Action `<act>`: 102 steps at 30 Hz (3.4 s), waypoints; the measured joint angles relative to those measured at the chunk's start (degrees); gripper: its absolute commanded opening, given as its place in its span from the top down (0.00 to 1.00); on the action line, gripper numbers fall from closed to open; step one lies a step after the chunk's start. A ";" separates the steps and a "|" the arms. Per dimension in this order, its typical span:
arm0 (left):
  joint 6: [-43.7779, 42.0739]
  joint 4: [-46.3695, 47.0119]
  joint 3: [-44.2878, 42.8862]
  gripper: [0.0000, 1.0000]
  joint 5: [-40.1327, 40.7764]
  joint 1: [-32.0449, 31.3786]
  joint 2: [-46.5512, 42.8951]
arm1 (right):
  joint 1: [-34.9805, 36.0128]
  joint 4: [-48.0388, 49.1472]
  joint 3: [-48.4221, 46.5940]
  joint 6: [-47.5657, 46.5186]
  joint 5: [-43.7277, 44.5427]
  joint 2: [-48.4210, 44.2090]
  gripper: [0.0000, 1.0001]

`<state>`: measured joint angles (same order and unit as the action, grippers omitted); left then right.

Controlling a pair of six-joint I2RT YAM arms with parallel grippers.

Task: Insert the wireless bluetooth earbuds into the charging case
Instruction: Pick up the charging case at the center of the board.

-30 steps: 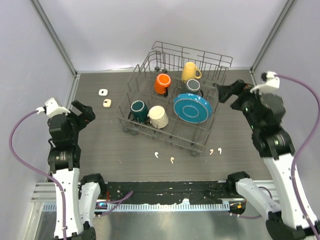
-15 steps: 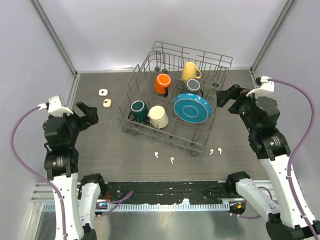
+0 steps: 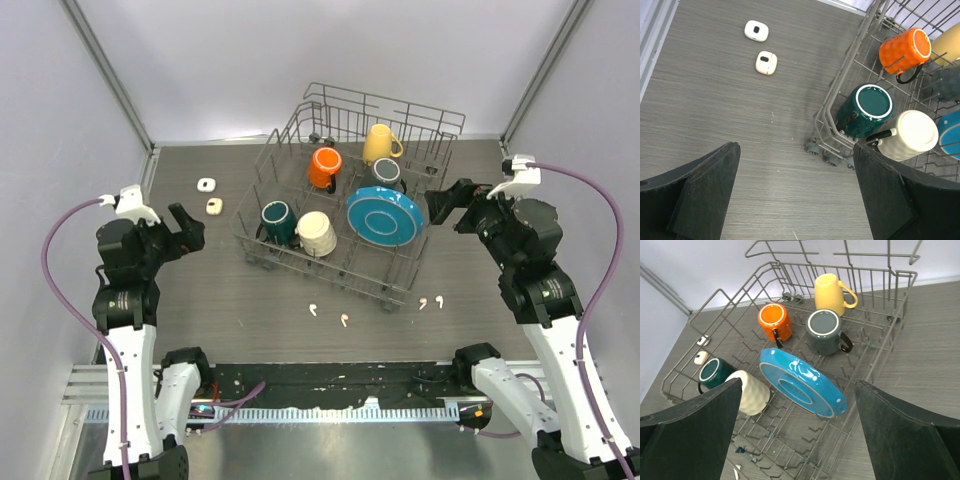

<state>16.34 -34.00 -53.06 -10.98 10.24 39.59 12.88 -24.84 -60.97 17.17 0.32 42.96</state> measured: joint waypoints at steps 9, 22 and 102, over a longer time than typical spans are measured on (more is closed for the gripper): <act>-0.87 -0.66 0.24 0.00 2.16 -0.52 1.66 | 0.00 1.79 1.18 -1.01 -2.78 -1.49 0.00; -3.30 -1.88 -0.31 0.00 16.33 -9.40 10.73 | 0.00 1.75 1.42 -2.08 2.34 2.73 0.00; -3.28 4.00 -43.17 0.33 7.41 -5.53 85.64 | 0.00 0.42 1.49 -6.58 7.32 4.17 0.00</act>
<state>13.06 -30.00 -96.23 -3.57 4.71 125.23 12.88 -24.43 -59.48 10.59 7.64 47.13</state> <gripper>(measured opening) 0.695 0.996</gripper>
